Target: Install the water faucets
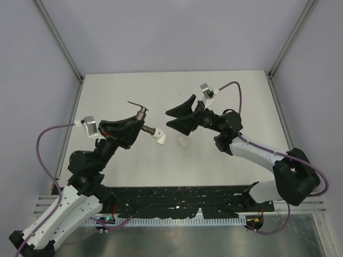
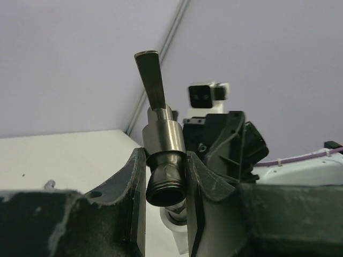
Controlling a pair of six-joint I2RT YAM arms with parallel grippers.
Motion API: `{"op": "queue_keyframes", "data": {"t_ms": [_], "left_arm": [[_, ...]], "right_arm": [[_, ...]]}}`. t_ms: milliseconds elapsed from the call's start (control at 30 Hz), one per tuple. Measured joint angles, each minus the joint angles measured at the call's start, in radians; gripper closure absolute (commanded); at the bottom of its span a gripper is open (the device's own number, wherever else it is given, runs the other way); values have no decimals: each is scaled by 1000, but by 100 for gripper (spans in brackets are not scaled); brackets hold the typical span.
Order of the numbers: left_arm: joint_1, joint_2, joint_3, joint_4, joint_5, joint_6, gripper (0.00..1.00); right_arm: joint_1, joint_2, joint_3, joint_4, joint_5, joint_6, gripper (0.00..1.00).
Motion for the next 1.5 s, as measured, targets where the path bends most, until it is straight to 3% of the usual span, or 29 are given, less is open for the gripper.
{"op": "queue_keyframes", "data": {"t_ms": [267,433,633,833,1133,1333,1500], "left_arm": [[0,16,95,-263,-150,-87,100],[0,61,175,-435,-229,-179,100],[0,80,199,-527,-263,-267,100],[0,80,199,-586,-284,-315,100],[0,80,199,-601,-279,-346,100],[0,80,199,-600,-261,-364,100],[0,79,199,-592,-258,-354,100]], "right_arm": [[38,-274,-2,-336,66,-509,11],[225,-410,-2,-624,246,-954,10],[455,-451,-2,-802,478,-1370,10],[612,-404,6,-880,702,-1626,10],[705,-258,-8,-774,953,-1880,14],[705,-206,-18,-673,1025,-1964,30],[703,-196,-21,-622,1039,-1965,74]]}}
